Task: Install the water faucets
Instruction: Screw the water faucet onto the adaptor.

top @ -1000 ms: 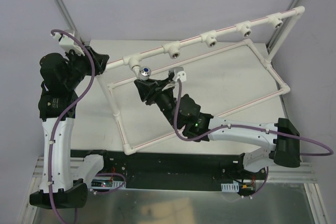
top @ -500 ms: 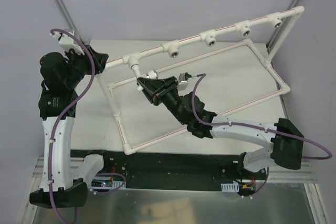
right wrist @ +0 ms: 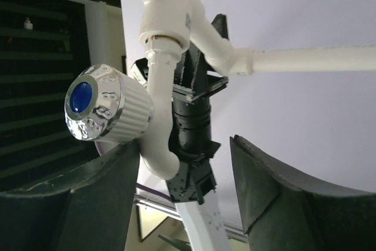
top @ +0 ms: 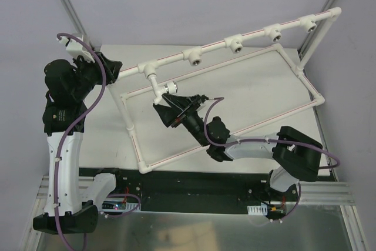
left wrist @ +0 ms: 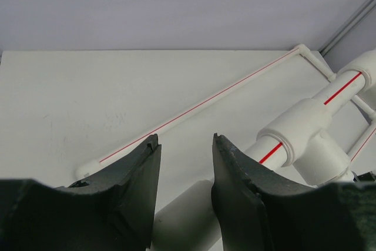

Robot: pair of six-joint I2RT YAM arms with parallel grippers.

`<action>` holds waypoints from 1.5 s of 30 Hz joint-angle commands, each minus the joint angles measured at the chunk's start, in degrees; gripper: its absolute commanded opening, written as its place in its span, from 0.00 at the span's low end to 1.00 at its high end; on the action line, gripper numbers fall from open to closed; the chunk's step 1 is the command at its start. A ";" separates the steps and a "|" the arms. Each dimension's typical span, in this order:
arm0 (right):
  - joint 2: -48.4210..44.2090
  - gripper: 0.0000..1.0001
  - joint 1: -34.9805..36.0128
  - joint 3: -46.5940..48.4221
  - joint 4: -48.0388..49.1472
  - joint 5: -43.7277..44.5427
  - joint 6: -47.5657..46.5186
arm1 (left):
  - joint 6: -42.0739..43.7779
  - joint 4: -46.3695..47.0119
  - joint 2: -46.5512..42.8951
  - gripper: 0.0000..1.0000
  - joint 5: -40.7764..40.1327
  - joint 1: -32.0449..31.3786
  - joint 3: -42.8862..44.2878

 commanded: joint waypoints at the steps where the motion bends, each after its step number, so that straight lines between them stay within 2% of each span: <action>1: -4.01 0.68 -2.25 -6.34 -1.95 4.90 -8.01 | 1.37 -18.55 1.94 0.41 3.91 -1.22 -3.51; 4: -9.20 0.68 -2.25 -8.90 -5.01 3.76 -17.32 | 1.28 -18.55 1.86 0.41 4.00 -1.14 -3.42; 7: -15.43 0.68 -2.33 -9.26 -13.96 1.48 -31.19 | 1.28 -18.55 2.12 0.41 4.26 -1.14 -3.24; 12: -24.67 0.68 -1.37 -1.98 -42.68 2.17 -64.84 | 1.28 -18.63 1.68 0.41 4.44 -1.22 -3.24; 15: -27.05 0.68 -1.02 1.72 -51.76 1.65 -83.91 | 1.28 -18.55 1.68 0.41 4.53 -1.22 -3.33; 22: -32.85 0.71 3.81 4.88 -58.81 -1.96 -132.08 | 1.28 -18.55 2.03 0.41 4.79 -1.14 -3.24; 25: -33.82 0.72 6.10 5.07 -55.05 -2.04 -149.06 | 1.28 -18.55 1.86 0.41 4.79 -1.22 -3.24; 27: -34.35 0.70 7.33 5.42 -54.25 -6.59 -160.39 | 1.37 -18.55 1.94 0.41 4.88 -1.22 -3.33; 30: -32.95 0.68 8.39 8.22 -53.19 -9.86 -167.63 | 1.37 -18.55 1.51 0.41 4.53 -1.22 -3.51; 35: -27.24 0.69 9.53 13.06 -51.26 -10.13 -180.90 | 1.45 -18.63 1.24 0.41 4.44 -1.22 -3.94; 45: -19.50 0.69 9.53 19.65 -56.00 -11.63 -185.93 | 1.63 -18.55 1.33 0.42 4.44 -1.14 -3.94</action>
